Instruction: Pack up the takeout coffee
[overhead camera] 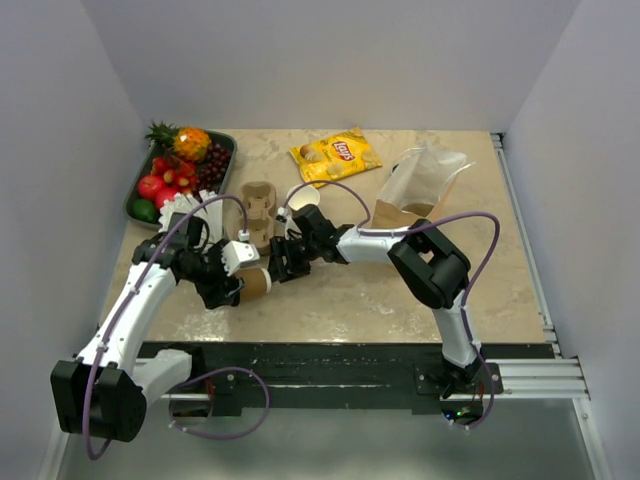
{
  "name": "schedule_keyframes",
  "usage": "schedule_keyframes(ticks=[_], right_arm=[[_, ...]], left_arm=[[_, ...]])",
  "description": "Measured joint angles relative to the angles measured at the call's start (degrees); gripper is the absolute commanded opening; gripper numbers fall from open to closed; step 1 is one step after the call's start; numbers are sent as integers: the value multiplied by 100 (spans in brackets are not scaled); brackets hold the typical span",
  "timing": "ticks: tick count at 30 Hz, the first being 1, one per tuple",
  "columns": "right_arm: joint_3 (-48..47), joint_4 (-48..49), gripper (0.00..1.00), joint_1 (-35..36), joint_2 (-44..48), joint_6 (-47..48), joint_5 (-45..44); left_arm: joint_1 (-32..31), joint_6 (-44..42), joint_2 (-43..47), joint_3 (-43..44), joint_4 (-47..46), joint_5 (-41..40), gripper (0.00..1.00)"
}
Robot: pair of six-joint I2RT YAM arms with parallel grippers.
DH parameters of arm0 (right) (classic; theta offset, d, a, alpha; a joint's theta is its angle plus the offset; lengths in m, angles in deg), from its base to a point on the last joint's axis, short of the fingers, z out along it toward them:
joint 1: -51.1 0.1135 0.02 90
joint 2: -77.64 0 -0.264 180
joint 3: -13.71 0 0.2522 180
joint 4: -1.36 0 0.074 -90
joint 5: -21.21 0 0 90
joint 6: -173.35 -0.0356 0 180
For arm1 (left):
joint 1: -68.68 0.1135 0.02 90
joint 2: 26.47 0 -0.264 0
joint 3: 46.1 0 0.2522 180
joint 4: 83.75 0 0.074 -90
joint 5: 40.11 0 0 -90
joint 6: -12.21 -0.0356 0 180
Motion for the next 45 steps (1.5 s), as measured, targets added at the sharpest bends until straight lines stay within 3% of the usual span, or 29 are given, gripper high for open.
schedule_keyframes(ticks=[14,24,31,37,45], right_arm=[[-26,-70,65,-125,63,76,-245],[-203,-848,65,-326,903,1088,-922],[-229,-1067,67,-326,2081,1770,-896],[-529,-1316,69,-374,2273,2120,-914],[-1738,-1969,70,-1309,2603,2378,-1266]], left_arm=[[0,-50,-549,503,219,284,62],[-63,-466,-595,940,1029,-2,59],[-1228,-299,-831,1071,1209,-553,57],[-1757,-4,-1554,1419,1445,-1021,55],[-2636,378,-2260,2057,1545,-1965,55]])
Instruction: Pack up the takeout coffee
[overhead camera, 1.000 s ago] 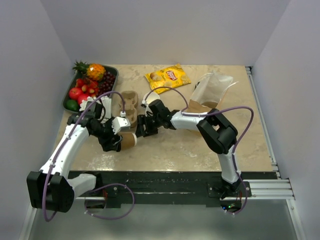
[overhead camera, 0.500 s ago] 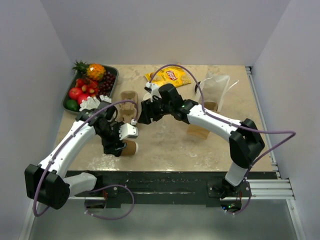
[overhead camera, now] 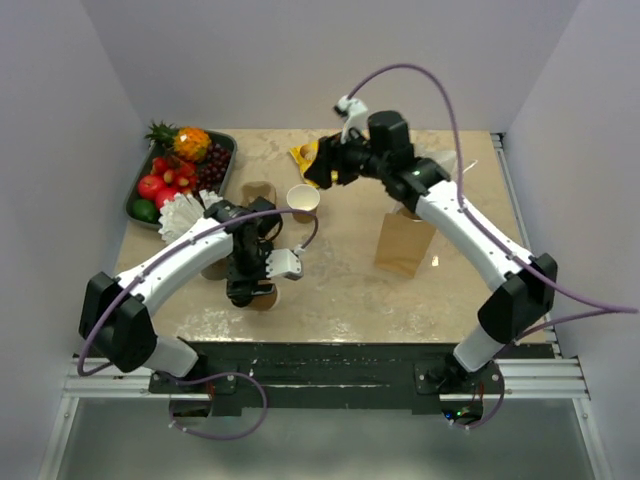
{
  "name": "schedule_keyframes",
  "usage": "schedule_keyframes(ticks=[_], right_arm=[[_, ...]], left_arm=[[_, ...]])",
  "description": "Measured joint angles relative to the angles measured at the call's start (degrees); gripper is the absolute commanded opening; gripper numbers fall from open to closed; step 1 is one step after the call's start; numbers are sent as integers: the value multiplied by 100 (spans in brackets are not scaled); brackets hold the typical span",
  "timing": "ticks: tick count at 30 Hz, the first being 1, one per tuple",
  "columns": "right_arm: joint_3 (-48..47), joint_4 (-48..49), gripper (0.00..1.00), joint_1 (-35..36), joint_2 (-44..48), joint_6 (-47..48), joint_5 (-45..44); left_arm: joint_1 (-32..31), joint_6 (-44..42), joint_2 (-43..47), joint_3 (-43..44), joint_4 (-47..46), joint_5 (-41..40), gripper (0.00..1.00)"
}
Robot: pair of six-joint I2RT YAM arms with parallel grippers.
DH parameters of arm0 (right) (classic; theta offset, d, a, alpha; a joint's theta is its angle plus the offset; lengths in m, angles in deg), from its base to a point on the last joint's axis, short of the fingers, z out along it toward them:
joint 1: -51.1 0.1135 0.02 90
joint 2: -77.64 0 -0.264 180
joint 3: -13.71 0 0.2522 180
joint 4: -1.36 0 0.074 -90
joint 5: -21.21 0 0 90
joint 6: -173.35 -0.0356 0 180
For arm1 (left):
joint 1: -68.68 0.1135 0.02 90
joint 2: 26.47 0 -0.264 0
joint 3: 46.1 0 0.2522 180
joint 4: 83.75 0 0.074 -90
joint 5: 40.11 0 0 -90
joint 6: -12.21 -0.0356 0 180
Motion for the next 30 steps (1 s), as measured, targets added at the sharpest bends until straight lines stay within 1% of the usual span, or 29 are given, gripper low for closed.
schedule_keyframes(ticks=[4,8,13,17,21,22,25,30], right_arm=[[-332,2,70,-573,417,-2,-125],[-302,59,70,-802,802,-61,-133],[142,109,70,-951,1198,-188,-83],[503,129,70,-1019,1290,-302,-76],[715,127,70,-1073,1290,-413,-44],[743,127,70,-1086,1290,-435,-24],[785,131,70,-1121,1290,-511,55],[857,138,70,-1167,1349,-619,81]], left_arm=[[-402,286,-409,186,4,-455,54],[-780,527,-732,286,31,-927,54],[-1213,673,-997,485,83,-1493,54],[-1467,675,-1145,590,55,-1873,55],[-1692,678,-1298,643,74,-2103,60],[-1753,680,-1335,656,96,-2166,64],[-1908,682,-1447,728,155,-2295,70],[-2046,684,-1672,1027,140,-2315,74]])
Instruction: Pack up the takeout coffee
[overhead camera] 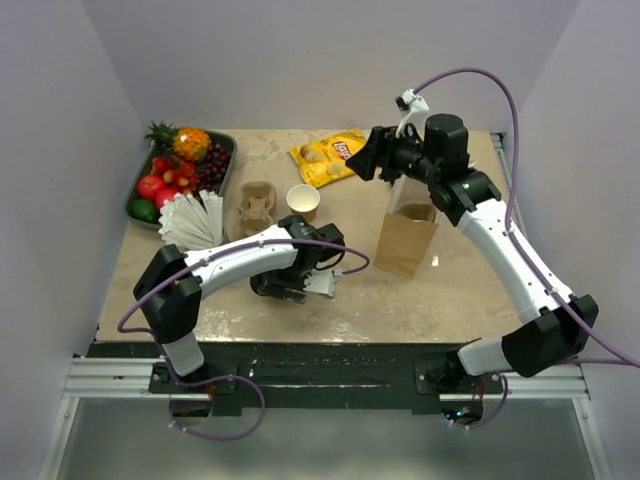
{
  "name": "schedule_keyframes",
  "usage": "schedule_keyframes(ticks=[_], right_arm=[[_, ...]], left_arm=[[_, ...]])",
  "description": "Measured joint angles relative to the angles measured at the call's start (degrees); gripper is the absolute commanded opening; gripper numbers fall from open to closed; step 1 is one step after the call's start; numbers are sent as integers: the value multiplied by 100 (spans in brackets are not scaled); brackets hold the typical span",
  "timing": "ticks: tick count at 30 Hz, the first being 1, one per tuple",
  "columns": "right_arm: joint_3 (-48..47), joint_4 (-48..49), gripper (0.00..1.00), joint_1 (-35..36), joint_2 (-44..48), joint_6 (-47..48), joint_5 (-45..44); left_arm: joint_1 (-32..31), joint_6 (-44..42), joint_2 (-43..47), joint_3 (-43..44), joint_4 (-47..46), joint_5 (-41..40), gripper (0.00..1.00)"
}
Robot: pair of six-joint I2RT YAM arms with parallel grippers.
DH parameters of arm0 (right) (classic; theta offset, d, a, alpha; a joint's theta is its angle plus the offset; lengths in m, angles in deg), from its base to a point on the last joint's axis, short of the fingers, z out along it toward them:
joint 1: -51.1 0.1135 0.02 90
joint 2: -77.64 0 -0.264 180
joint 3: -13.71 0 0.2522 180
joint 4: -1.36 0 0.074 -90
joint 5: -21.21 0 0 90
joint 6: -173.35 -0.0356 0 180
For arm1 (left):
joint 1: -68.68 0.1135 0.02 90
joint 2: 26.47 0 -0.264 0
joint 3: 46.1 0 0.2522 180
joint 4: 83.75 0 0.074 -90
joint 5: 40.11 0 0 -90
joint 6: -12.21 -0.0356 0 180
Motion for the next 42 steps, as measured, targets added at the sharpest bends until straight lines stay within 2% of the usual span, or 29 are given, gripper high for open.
schedule_keyframes(ticks=[6,9,12,24,32,42], right_arm=[[125,33,71,-72,111,-70,39],[179,37,71,-111,186,-96,79],[203,50,71,-157,249,-122,118],[374,118,72,-273,304,-208,146],[337,74,74,-321,304,-146,251],[-127,-229,75,-356,306,667,304]], left_arm=[[-31,-2,-92,131,-61,66,79],[-35,0,-96,131,-55,81,91],[-83,44,-160,142,-55,105,97],[-466,138,-527,448,-66,118,100],[-470,308,-527,1204,-61,516,100],[-87,793,590,1467,-57,1670,100]])
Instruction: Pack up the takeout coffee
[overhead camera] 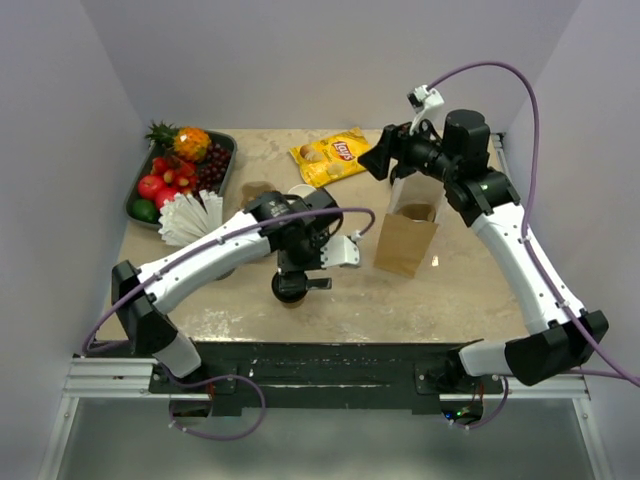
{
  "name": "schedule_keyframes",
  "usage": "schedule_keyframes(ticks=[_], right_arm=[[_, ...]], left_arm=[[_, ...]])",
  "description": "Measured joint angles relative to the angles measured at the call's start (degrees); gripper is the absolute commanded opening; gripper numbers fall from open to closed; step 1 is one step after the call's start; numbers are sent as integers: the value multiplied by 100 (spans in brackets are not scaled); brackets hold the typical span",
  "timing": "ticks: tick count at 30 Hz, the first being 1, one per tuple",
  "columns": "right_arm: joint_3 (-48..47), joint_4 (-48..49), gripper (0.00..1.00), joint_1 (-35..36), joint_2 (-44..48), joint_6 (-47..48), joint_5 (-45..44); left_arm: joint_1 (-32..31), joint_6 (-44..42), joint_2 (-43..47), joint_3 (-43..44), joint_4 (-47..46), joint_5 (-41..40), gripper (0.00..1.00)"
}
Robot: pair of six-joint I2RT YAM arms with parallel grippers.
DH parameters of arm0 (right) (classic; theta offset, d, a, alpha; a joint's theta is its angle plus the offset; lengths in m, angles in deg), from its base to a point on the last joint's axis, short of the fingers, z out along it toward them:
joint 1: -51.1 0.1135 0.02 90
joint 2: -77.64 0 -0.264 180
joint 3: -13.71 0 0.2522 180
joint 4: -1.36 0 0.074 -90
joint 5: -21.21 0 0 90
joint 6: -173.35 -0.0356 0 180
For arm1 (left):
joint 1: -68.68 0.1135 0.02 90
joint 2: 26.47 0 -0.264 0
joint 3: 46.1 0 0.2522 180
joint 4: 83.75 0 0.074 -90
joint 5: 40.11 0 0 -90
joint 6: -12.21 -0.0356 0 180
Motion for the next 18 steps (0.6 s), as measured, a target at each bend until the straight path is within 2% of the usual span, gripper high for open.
schedule_keyframes(ticks=[4,8,13,18], right_arm=[[-83,-214,75,-9,-4,651,201],[-85,-719,79,114,-98,1991,876],[-243,-2072,81,1231,-605,4301,1252],[-723,-3158,87,2476,-1552,5711,1338]], left_arm=[[872,201,118,525,72,437,100],[1912,498,278,1255,-295,544,100],[2396,896,997,1547,-1167,367,100],[2990,1419,1261,1694,-1812,376,100]])
